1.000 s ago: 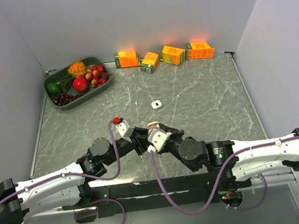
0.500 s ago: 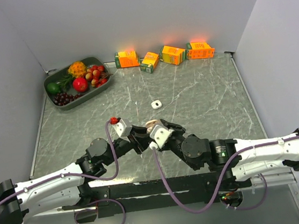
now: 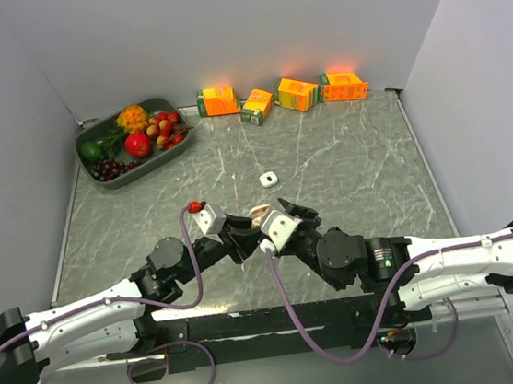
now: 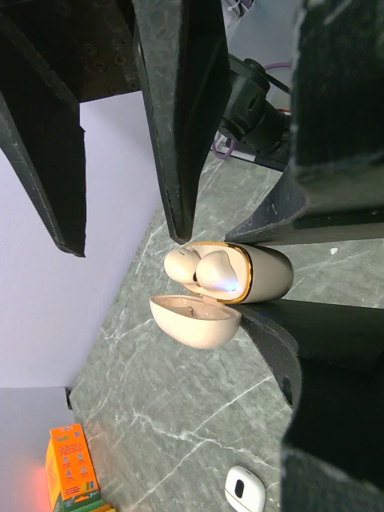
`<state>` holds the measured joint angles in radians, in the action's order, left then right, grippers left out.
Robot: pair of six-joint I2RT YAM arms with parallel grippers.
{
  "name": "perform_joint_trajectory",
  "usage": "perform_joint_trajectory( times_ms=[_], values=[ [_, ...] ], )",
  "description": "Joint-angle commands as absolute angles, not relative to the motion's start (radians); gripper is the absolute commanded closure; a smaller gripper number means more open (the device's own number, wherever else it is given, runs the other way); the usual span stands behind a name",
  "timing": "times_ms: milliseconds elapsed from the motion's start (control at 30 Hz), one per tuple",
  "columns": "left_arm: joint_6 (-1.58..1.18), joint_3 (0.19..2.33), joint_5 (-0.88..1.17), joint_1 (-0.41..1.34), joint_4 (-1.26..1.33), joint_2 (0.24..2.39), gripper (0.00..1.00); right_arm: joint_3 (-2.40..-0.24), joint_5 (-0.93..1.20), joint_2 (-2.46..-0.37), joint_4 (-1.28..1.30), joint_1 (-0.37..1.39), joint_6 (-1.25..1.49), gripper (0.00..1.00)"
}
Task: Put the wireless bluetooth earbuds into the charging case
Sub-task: Place the earbud in the charging case.
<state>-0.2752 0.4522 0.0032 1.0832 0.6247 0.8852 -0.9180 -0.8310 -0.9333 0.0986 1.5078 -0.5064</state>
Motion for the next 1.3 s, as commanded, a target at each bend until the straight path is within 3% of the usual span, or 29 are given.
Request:
perform_joint_trajectory(
  times_ms=[0,267,467,800,1267],
  values=[
    [-0.265,0.446,0.002,1.081,0.687,0.862,0.99,-0.976,-0.871,-0.902,0.078,1.514,-0.494,0.41],
    [-0.216,0.353,0.009,1.083,0.847,0.832,0.99,-1.097,-0.865,-0.859,0.187,1.461,-0.313,0.37],
    [-0.130,0.264,0.023,1.083,0.992,0.808,0.99,-1.195,-0.755,-0.905,0.455,1.353,-0.048,0.36],
    [-0.022,0.247,0.003,1.083,0.985,0.782,0.99,-1.137,-0.560,-0.913,0.471,1.335,0.132,0.20],
    [-0.031,0.267,0.008,1.094,0.963,0.779,0.99,-1.158,-0.529,-0.982,0.431,1.316,0.153,0.16]
  ],
)
